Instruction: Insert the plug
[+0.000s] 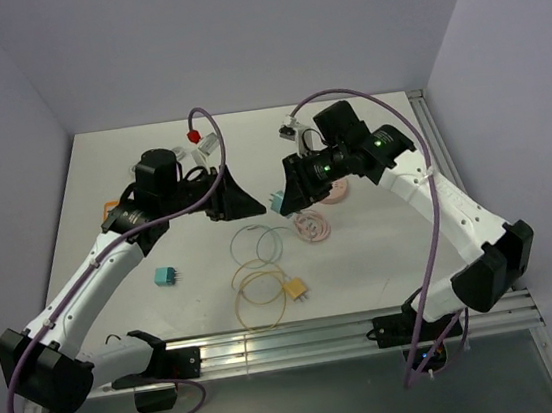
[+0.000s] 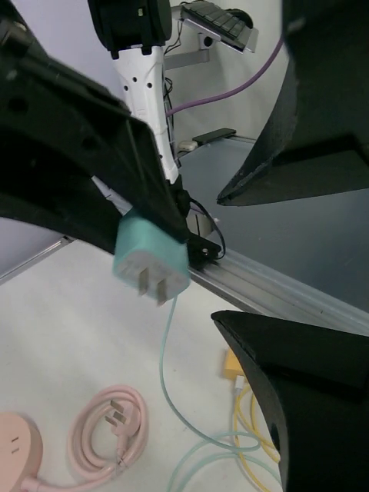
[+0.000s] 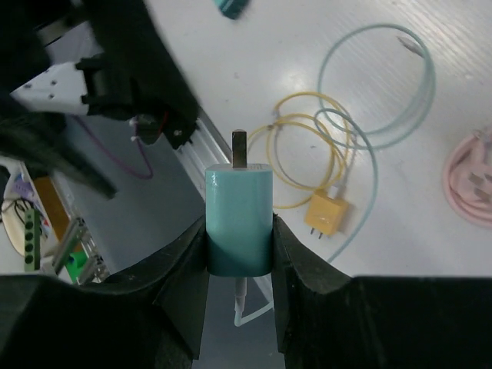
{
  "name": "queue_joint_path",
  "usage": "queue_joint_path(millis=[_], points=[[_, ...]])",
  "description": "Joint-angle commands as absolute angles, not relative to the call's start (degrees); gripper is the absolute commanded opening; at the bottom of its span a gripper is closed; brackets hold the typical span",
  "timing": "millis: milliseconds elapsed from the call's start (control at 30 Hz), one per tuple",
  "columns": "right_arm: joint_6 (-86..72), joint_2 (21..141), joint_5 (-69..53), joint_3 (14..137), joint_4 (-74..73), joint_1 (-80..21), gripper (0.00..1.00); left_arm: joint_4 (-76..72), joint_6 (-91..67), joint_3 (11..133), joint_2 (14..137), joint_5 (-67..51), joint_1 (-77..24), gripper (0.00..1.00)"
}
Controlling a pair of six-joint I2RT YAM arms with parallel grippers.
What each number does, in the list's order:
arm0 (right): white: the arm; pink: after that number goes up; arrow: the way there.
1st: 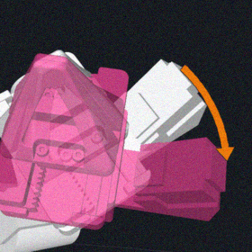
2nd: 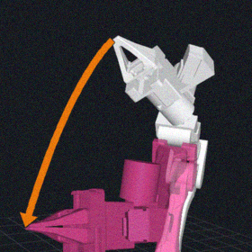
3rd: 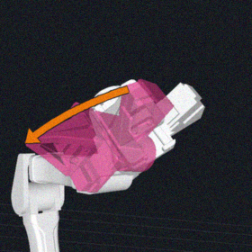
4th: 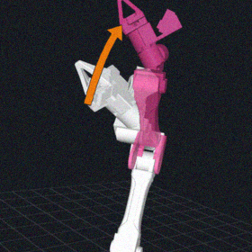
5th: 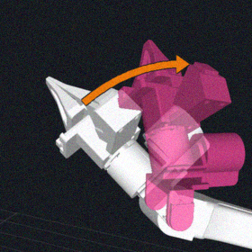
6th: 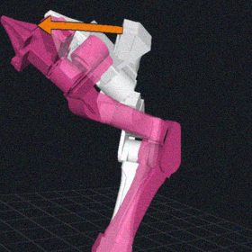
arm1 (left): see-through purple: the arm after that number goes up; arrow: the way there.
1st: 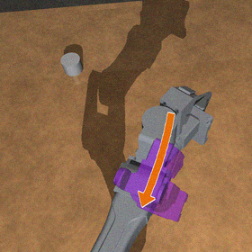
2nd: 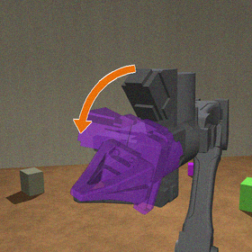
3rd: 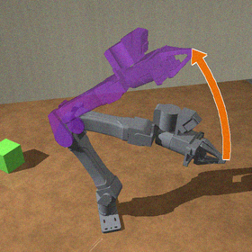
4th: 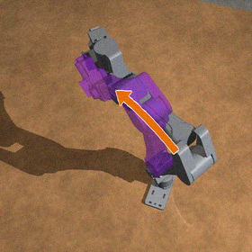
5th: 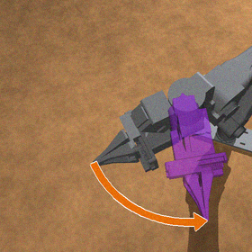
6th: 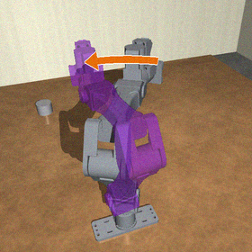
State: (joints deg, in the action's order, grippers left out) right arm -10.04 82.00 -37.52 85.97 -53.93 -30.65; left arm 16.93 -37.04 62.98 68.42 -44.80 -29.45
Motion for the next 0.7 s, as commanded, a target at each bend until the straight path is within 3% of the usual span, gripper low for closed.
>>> queue_joint_path(millis=[0,400,667], points=[[-6.2,79.5,-42.5,83.8,-48.8,-32.5,0.00,14.9,-34.8,62.1,66.6,-49.6,-29.1,0.61],[-3.0,75.7,-51.7,79.5,-45.8,-37.4,0.00,11.9,-33.9,59.2,63.9,-59.8,-28.8,0.58],[-3.9,75.3,-56.4,79.8,-44.4,-38.9,0.00,11.9,-33.1,59.0,62.0,-59.6,-28.8,0.73]])
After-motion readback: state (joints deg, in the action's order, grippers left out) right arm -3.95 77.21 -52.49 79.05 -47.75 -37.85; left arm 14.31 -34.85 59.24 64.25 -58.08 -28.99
